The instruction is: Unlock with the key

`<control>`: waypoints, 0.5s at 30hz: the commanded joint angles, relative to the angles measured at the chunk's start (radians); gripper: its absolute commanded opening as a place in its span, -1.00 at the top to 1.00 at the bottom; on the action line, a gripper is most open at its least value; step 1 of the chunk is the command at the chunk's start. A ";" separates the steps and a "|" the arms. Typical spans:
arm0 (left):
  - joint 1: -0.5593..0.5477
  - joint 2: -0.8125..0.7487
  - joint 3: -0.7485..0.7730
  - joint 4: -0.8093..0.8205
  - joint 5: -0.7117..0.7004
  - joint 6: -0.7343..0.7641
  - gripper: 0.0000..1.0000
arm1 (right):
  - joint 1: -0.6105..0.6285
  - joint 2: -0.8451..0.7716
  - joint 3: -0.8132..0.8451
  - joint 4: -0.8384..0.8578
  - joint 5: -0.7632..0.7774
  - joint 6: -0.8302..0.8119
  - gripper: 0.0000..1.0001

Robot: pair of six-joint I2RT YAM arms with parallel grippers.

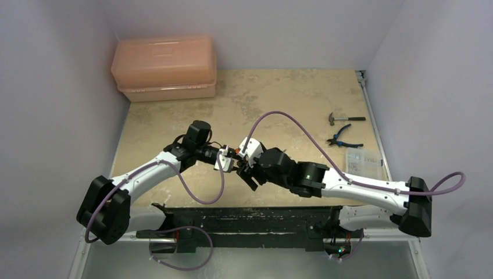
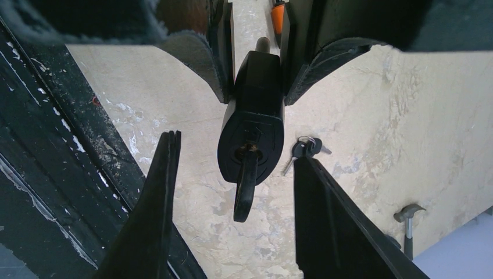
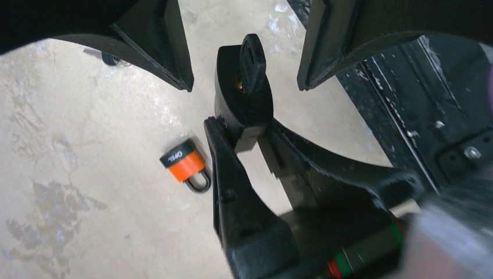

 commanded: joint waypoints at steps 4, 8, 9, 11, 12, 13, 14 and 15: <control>-0.001 -0.046 0.053 0.056 0.091 0.035 1.00 | 0.002 0.070 0.053 -0.034 0.055 -0.027 -0.35; -0.001 -0.045 0.052 0.054 0.091 0.035 1.00 | 0.002 0.092 0.065 -0.023 0.084 -0.035 -0.23; -0.001 -0.045 0.054 0.053 0.091 0.035 1.00 | 0.002 0.096 0.068 -0.019 0.087 -0.037 -0.18; -0.001 -0.045 0.053 0.051 0.091 0.035 1.00 | 0.002 0.103 0.073 -0.016 0.094 -0.043 -0.08; -0.001 -0.044 0.053 0.050 0.091 0.035 1.00 | 0.002 0.106 0.076 -0.015 0.095 -0.045 0.00; -0.001 -0.044 0.053 0.050 0.091 0.035 1.00 | 0.002 0.110 0.078 -0.013 0.095 -0.049 0.08; -0.001 -0.044 0.053 0.050 0.090 0.035 1.00 | 0.002 0.113 0.078 -0.012 0.096 -0.050 0.17; -0.001 -0.044 0.053 0.050 0.090 0.035 1.00 | 0.002 0.115 0.079 -0.011 0.093 -0.051 0.30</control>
